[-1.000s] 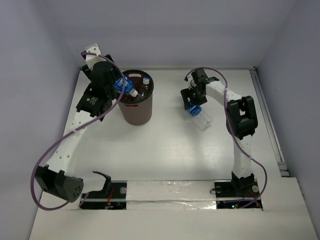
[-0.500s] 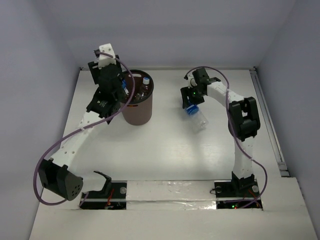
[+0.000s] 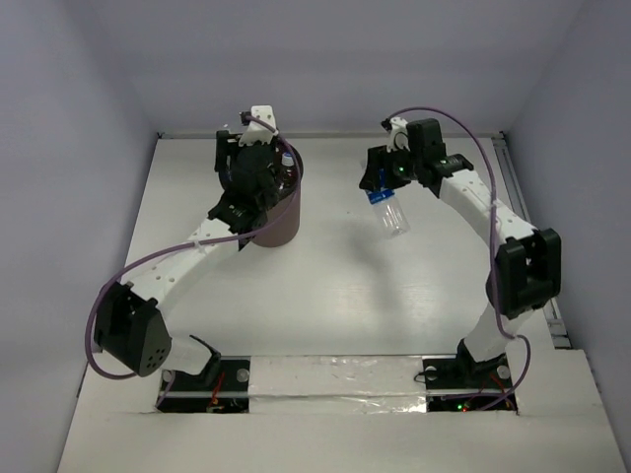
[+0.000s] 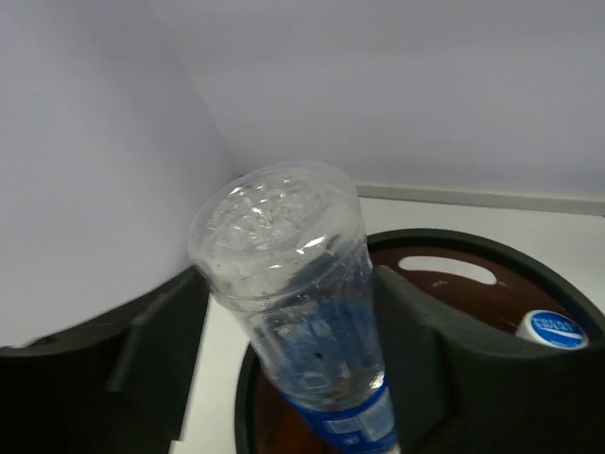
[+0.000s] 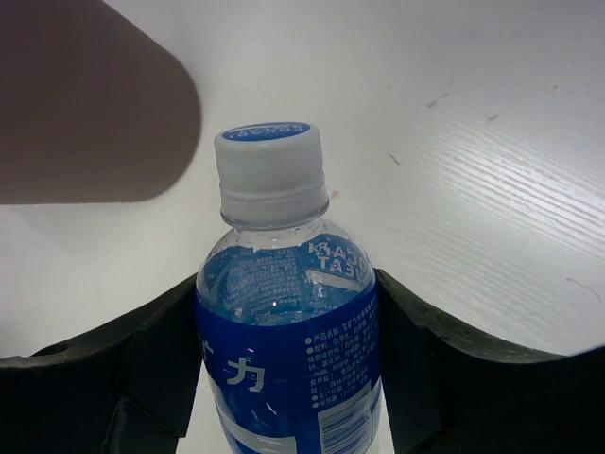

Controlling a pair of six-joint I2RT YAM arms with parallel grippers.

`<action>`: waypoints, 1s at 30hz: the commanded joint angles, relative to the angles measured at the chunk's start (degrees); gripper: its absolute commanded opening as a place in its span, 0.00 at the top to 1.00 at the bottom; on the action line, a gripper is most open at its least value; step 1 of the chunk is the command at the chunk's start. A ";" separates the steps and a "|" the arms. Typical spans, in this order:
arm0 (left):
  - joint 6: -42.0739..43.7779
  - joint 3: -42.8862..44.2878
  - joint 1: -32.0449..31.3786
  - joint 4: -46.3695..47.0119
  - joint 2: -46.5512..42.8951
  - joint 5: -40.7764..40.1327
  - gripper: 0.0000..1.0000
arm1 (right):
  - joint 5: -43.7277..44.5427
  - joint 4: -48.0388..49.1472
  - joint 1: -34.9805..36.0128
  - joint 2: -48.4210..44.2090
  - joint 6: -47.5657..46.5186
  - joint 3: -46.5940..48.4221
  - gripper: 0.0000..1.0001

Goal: Put the plastic bottles in the bin

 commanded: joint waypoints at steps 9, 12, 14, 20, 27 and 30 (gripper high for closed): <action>-7.60 3.15 -1.90 -4.81 -2.31 1.06 0.01 | -13.27 30.09 1.49 -22.52 16.52 -12.87 0.44; -11.11 5.17 -1.90 -8.94 -4.07 2.29 0.01 | -15.04 38.89 2.11 -24.63 22.58 -14.99 0.44; -13.22 7.01 -1.90 -12.52 -5.83 3.78 0.01 | -14.34 45.11 4.29 -25.16 26.35 -15.69 0.44; -23.50 8.34 -1.90 -20.71 -14.34 9.58 0.01 | -7.14 62.43 10.19 -22.72 34.27 -14.91 0.44; -33.44 0.09 -1.90 -26.17 -30.25 16.35 0.45 | -0.63 78.53 15.37 -10.15 44.04 -6.83 0.44; -35.73 -4.13 -1.90 -27.49 -36.93 18.46 0.66 | 2.36 82.76 17.75 -3.66 45.28 -1.65 0.44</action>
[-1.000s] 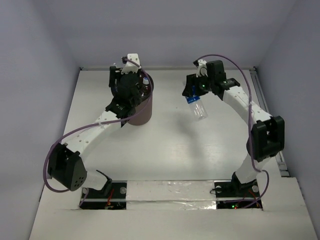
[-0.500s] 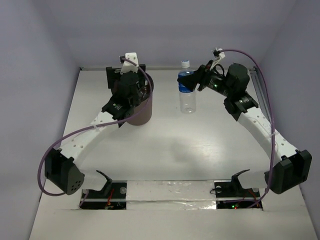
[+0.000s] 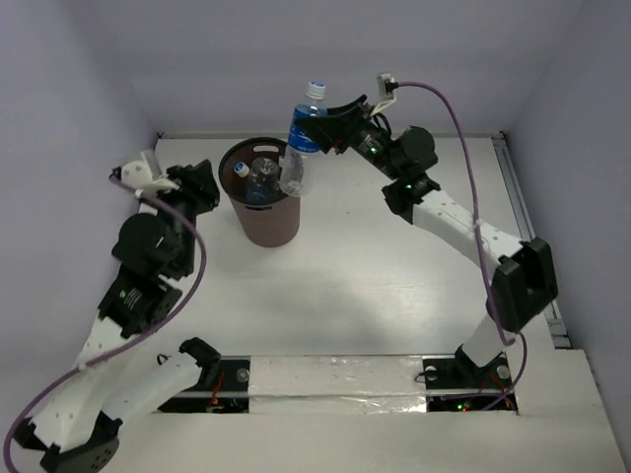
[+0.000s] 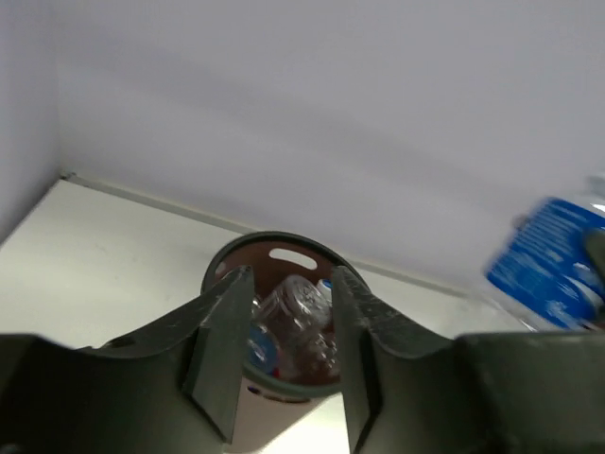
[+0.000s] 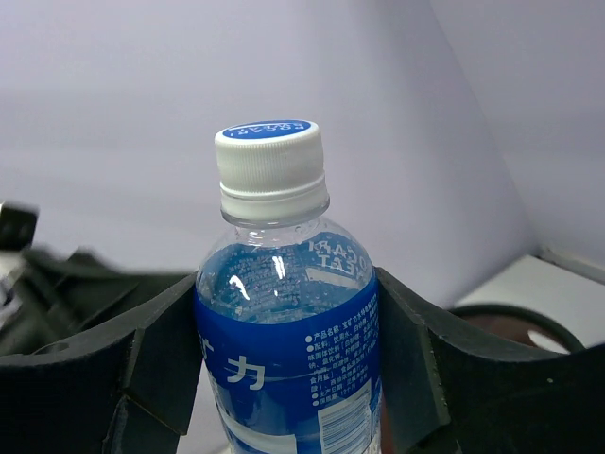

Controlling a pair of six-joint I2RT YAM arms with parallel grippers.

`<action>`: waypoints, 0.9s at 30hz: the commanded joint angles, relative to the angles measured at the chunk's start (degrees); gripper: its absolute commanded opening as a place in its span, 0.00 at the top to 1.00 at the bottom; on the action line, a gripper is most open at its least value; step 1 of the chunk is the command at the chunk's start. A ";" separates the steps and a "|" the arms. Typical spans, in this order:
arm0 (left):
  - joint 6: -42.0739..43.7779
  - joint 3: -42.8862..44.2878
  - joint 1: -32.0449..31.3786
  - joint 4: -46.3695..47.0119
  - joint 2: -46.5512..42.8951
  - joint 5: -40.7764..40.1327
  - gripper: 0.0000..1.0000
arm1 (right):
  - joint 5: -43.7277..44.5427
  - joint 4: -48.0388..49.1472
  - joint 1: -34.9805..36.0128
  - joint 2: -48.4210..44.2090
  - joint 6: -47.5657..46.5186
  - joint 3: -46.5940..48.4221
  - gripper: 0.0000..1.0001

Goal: Put the plastic bottles in the bin

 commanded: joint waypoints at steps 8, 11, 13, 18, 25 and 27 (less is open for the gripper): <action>-6.23 -11.57 0.53 -3.12 -14.62 5.34 0.68 | 18.35 11.27 4.35 20.15 1.67 21.69 0.45; -5.70 -13.07 0.53 -2.86 -15.94 4.81 0.68 | 21.26 6.99 5.74 25.51 0.11 29.51 0.45; -5.53 -13.51 0.53 -2.86 -16.38 4.90 0.67 | 22.94 4.78 7.24 27.98 -1.56 35.55 0.45; -5.53 -14.30 0.53 -2.51 -17.17 5.34 0.66 | 25.66 -4.01 9.44 36.15 -7.72 46.83 0.44; -5.53 -15.09 0.53 -2.16 -17.79 5.95 0.65 | 25.57 -3.94 9.44 37.75 -8.78 43.34 0.44; -5.61 -15.00 0.53 -2.07 -17.87 5.95 0.65 | 25.66 -2.88 9.44 37.22 -9.31 39.49 0.44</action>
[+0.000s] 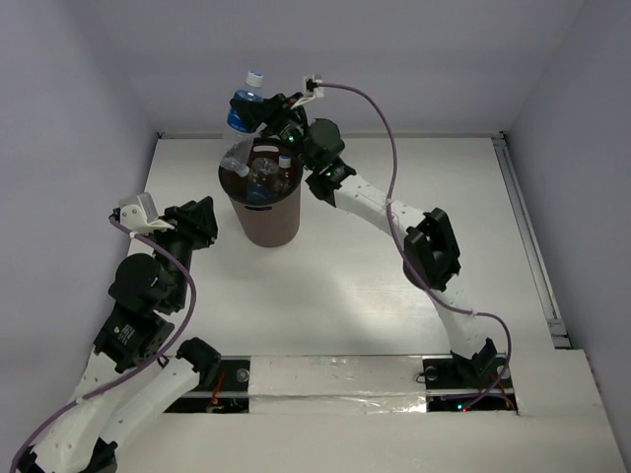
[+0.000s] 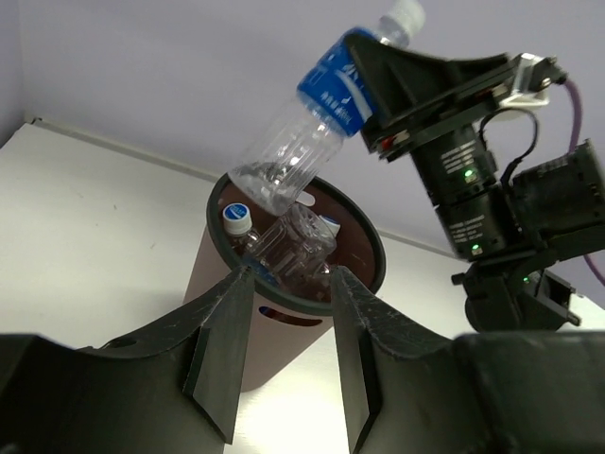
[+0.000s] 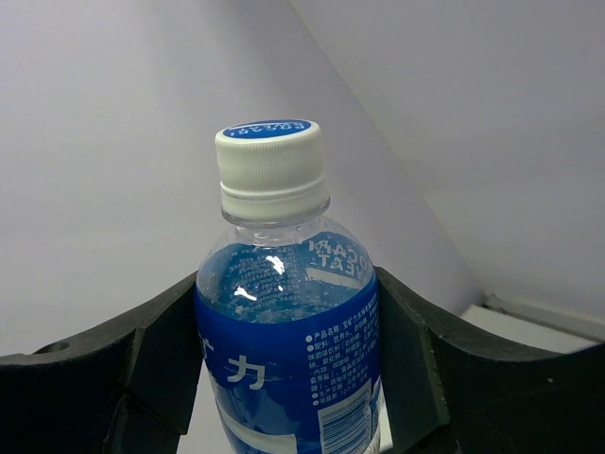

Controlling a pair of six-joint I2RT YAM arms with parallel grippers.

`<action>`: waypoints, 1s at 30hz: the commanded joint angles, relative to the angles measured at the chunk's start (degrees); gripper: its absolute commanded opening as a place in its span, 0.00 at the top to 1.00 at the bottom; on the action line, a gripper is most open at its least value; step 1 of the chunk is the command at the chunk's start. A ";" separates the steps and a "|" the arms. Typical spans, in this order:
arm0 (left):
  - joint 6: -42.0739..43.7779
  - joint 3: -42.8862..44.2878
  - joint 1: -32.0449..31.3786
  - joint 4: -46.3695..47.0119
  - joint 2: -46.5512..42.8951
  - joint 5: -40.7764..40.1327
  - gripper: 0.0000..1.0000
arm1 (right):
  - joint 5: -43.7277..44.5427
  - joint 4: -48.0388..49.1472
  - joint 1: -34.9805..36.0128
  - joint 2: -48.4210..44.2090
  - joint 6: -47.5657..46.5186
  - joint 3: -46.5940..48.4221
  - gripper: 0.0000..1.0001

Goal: Put the plastic bottles in the bin

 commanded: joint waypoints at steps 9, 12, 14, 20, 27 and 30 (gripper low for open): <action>-0.15 -0.71 0.22 2.35 -1.03 0.77 0.65 | 4.71 3.51 0.70 -4.76 -9.31 -13.33 0.43; -0.33 -0.62 0.22 2.35 -0.85 0.78 0.64 | 5.42 3.95 1.23 -5.55 -11.69 -15.79 0.42; -0.33 -0.62 0.22 2.26 -0.76 0.78 0.64 | 5.33 4.82 1.75 -6.17 -12.83 -17.81 0.41; -0.50 -0.62 0.22 1.82 0.12 0.60 0.63 | 5.15 4.92 4.65 -8.81 -20.29 -20.72 0.41; -0.77 -0.45 0.22 1.73 0.12 0.42 0.62 | 5.60 0.09 5.89 -10.75 -26.02 -17.65 0.42; -0.85 -0.45 0.22 1.73 0.03 0.42 0.62 | 1.67 -4.74 5.89 -8.46 -24.10 -13.08 0.42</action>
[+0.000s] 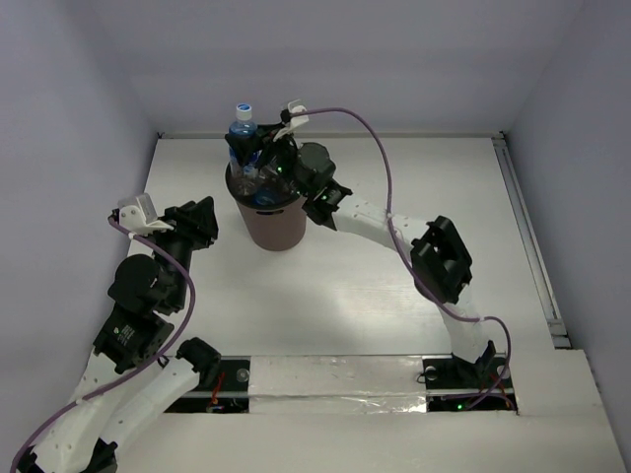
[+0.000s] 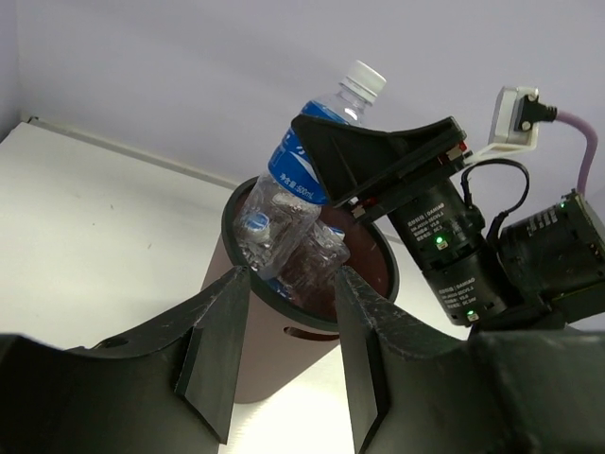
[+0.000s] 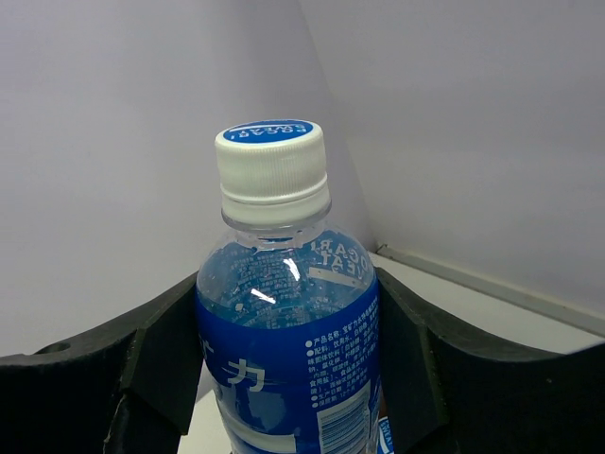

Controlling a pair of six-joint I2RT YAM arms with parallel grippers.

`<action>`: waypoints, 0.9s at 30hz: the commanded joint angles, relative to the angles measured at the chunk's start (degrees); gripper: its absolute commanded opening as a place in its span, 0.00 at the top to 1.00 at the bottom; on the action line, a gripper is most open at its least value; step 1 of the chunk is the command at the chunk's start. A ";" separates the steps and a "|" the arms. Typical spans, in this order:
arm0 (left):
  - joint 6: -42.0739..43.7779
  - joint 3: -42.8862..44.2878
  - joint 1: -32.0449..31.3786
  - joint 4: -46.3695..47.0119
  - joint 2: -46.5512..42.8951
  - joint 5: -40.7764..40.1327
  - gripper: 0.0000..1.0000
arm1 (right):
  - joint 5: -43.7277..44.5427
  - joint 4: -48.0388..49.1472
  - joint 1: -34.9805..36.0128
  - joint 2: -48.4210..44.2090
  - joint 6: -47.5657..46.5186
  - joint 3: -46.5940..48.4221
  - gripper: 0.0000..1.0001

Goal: Put the plastic bottles in the bin

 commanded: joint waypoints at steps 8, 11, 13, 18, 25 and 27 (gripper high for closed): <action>0.11 -0.27 0.20 1.29 -0.04 -0.32 0.62 | -7.46 -10.74 0.34 -1.60 2.06 12.15 0.42; 0.20 -0.27 0.20 1.47 -0.56 -0.24 0.62 | -6.40 -10.75 0.34 -1.25 1.17 9.70 0.42; 0.29 -0.45 0.20 1.47 -0.65 -0.06 0.62 | -7.01 -8.13 0.34 -1.51 1.78 4.80 0.42; 0.55 -0.36 0.20 1.30 -0.04 0.29 0.62 | -8.25 -7.48 0.34 -3.62 3.90 3.79 0.44; 0.55 -0.54 0.20 1.82 -0.30 0.64 0.62 | -7.10 -2.94 0.34 -7.23 4.25 -6.30 0.44; 0.46 -0.62 0.20 1.82 -0.04 0.82 0.62 | -7.36 -1.17 0.34 -6.88 5.39 -8.77 0.43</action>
